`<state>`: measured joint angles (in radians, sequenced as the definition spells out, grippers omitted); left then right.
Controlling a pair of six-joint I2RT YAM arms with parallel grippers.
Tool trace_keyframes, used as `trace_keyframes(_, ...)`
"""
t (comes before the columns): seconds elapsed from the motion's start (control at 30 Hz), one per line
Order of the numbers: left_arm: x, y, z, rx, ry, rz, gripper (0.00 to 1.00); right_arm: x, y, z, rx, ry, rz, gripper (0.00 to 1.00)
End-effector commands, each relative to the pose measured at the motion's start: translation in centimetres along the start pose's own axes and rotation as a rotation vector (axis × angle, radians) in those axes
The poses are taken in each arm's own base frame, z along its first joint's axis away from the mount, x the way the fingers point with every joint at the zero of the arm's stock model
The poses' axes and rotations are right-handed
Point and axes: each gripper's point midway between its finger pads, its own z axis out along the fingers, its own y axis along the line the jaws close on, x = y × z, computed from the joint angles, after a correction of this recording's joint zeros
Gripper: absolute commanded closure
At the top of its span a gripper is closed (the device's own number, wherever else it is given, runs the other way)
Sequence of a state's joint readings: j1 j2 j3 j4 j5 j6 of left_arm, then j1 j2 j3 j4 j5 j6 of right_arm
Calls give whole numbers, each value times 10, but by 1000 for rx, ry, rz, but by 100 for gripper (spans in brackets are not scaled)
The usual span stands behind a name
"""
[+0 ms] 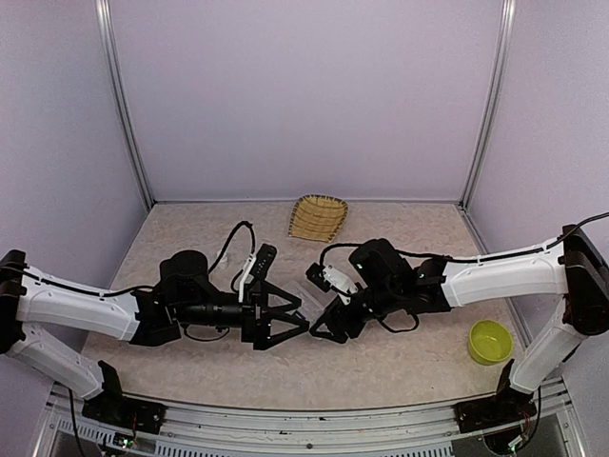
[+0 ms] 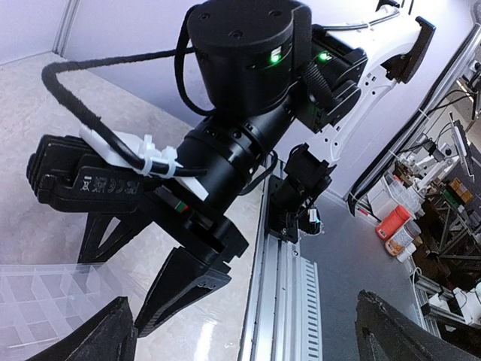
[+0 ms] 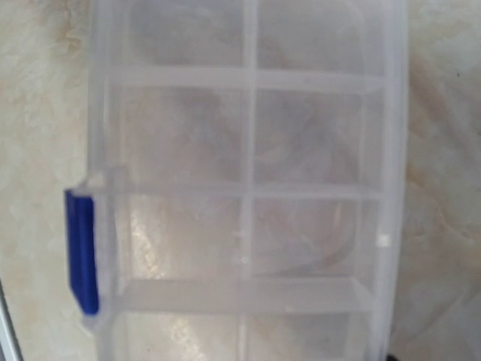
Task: Sort the pills into containers
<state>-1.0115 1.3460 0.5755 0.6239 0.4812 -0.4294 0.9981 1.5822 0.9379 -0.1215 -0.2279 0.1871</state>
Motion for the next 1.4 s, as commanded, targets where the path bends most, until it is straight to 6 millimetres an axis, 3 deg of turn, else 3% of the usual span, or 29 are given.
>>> trace_keyframes(0.0,7,1,-9,-34,11,-19,1,-13,-6,-7,35,-27,-6,36)
trace_keyframes(0.37,31,15,-4,-75,103,-74,1,-38,-20,-29,146,-129,20,34)
trace_keyframes(0.63,41,30,3,-128,141,-82,1,-52,4,-44,29,-207,-8,35)
trace_keyframes(0.8,30,32,5,-131,108,-61,1,-43,11,-33,4,-170,-30,36)
trace_keyframes(0.97,16,20,7,-76,84,-31,1,-34,9,-21,12,-136,-26,36)
trace_keyframes(1.37,17,19,8,-66,81,-27,1,-18,9,-3,16,-78,-33,36)
